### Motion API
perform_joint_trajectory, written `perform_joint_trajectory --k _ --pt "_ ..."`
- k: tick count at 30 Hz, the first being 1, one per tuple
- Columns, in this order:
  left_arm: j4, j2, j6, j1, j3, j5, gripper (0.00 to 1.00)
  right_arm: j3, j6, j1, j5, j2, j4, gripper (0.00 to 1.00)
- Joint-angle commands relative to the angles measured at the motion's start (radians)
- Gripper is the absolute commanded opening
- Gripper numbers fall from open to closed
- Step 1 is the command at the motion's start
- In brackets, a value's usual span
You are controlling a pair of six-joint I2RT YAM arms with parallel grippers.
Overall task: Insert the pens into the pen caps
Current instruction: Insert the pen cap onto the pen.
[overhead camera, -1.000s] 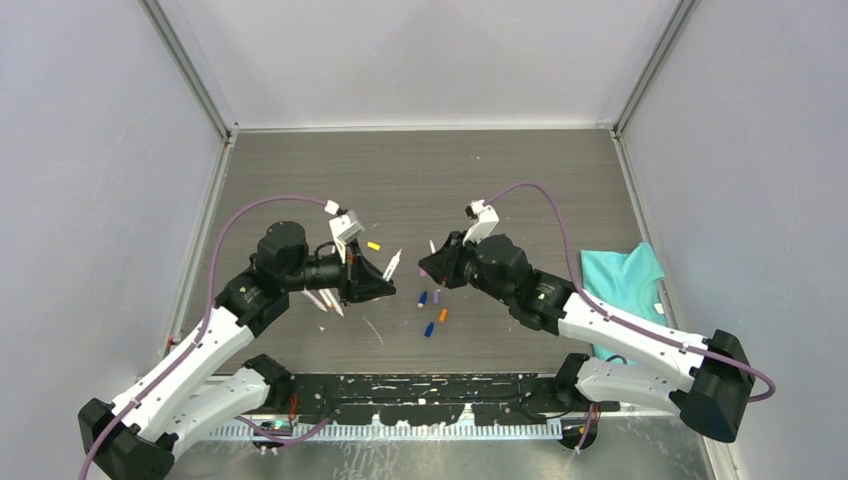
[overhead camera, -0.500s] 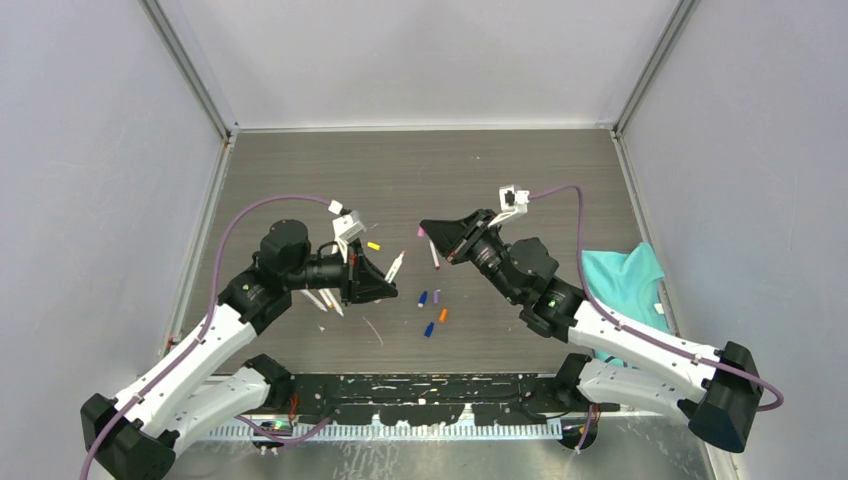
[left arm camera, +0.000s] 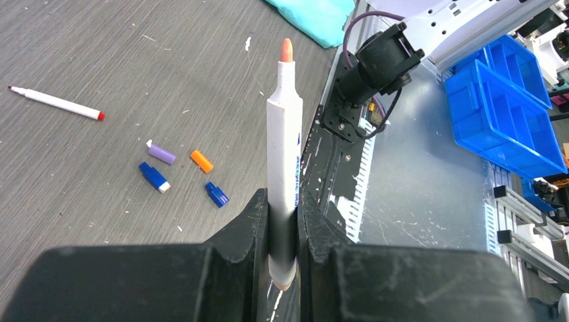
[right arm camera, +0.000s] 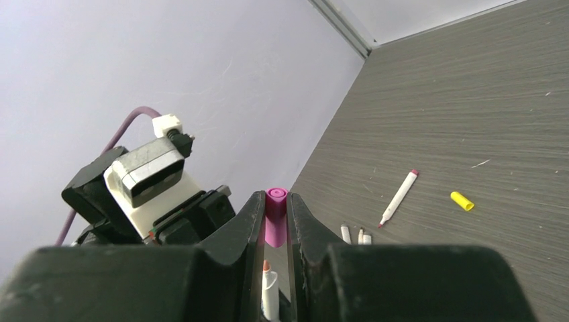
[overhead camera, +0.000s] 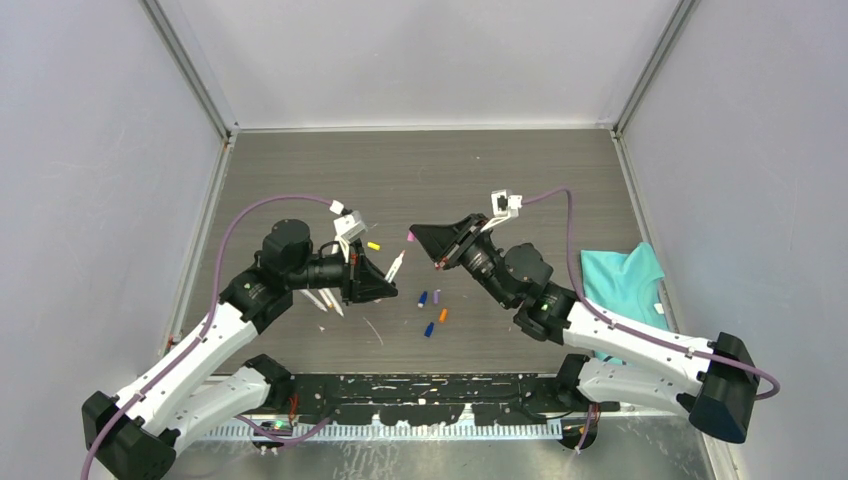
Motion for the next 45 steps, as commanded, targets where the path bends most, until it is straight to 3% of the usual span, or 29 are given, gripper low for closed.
perform_joint_trajectory --k 1,45 --pt "0.022 -0.009 0.021 0.002 0.024 -0.007 0.00 0.007 -0.015 0.034 0.045 0.005 0.071 0.01" --pt "0.034 -0.070 -0.005 0.010 0.017 -0.101 0.00 -0.032 -0.042 0.208 0.152 0.087 0.130 0.01"
